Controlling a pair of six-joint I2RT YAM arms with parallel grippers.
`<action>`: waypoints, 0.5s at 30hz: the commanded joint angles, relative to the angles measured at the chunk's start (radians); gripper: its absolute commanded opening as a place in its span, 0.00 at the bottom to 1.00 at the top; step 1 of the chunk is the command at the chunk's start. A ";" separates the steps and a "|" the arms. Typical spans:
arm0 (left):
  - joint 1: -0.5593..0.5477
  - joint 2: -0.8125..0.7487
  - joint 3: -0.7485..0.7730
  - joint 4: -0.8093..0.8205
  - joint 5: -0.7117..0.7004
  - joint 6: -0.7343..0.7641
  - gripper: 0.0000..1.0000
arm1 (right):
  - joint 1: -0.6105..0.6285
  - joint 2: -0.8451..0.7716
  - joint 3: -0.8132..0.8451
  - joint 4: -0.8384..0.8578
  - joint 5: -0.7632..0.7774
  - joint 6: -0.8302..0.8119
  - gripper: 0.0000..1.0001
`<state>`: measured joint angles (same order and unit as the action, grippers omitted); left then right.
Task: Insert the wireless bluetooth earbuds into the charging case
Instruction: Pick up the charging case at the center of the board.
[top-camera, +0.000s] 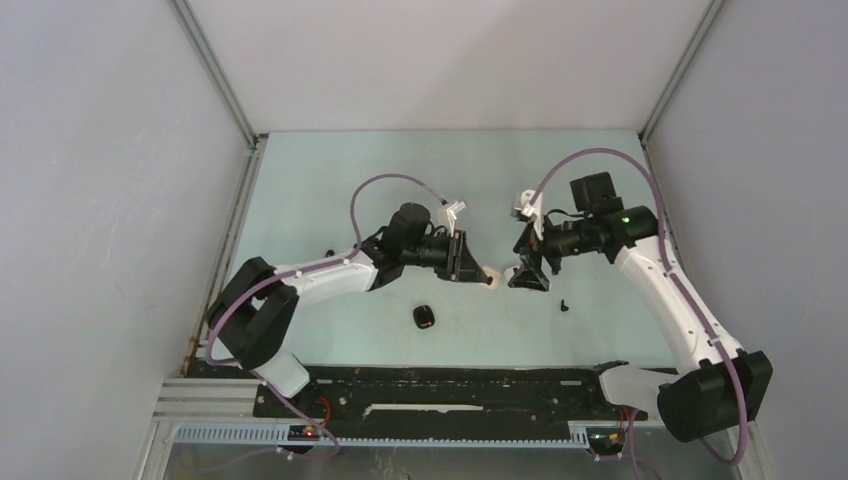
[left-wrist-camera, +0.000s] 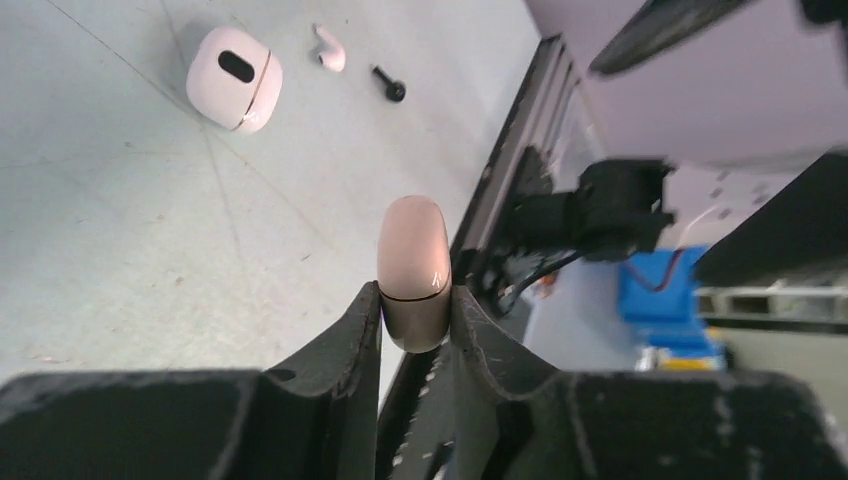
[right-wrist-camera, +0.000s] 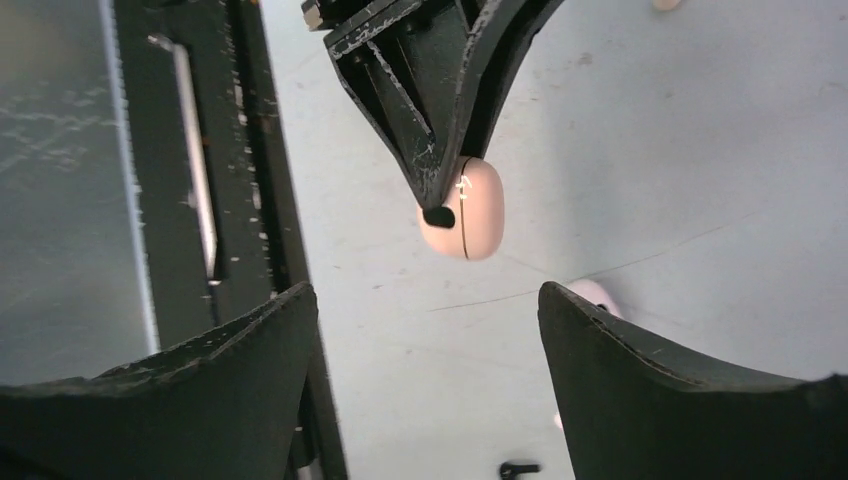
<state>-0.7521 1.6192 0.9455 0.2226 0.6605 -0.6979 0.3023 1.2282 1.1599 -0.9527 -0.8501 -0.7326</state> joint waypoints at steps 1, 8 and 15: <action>-0.059 -0.136 -0.068 0.065 -0.058 0.286 0.00 | -0.074 -0.035 0.007 -0.176 -0.188 -0.079 0.81; -0.132 -0.313 -0.223 0.221 -0.075 0.563 0.00 | -0.149 0.096 0.006 -0.424 -0.343 -0.366 0.57; -0.148 -0.376 -0.232 0.226 -0.069 0.628 0.00 | -0.127 0.170 0.006 -0.529 -0.432 -0.494 0.58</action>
<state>-0.8902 1.2877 0.7155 0.3851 0.6029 -0.1623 0.1612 1.3956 1.1587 -1.3960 -1.1694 -1.1252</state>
